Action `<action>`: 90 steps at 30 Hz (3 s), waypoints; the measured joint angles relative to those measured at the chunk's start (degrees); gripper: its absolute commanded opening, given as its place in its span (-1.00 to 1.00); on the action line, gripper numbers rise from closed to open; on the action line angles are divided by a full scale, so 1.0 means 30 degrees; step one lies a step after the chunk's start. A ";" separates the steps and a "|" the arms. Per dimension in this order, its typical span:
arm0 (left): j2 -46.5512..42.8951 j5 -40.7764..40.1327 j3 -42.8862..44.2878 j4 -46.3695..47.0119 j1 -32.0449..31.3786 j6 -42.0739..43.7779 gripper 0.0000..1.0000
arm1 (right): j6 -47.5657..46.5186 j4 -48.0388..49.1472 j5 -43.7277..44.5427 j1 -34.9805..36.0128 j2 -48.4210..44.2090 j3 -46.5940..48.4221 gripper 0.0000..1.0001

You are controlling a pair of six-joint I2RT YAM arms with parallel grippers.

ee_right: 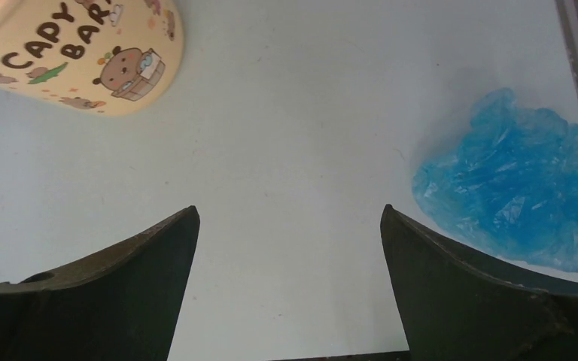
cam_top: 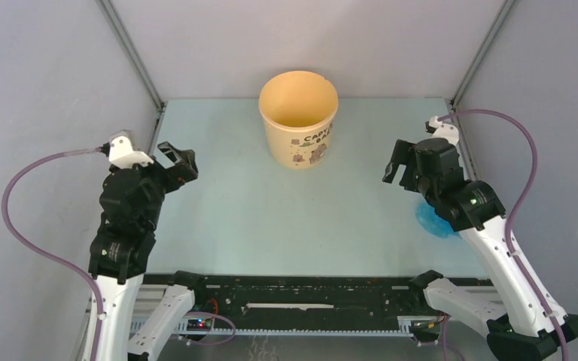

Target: Put the trash bags into the trash bin

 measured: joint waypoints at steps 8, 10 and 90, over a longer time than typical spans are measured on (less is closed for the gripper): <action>-0.0342 0.0838 -0.1020 0.1071 0.0248 0.0015 0.99 | 0.0423 0.0022 0.1246 0.0393 0.0583 -0.0299 0.99; -0.0364 0.0947 -0.1115 0.1224 0.0262 0.0015 0.99 | 0.0437 0.0022 0.1508 0.0444 0.0627 -0.0299 0.99; 0.3009 0.6433 -0.5311 0.1581 -0.1960 -0.8444 1.00 | 0.0911 0.7970 -2.5573 -0.1064 0.7635 -0.4218 -1.00</action>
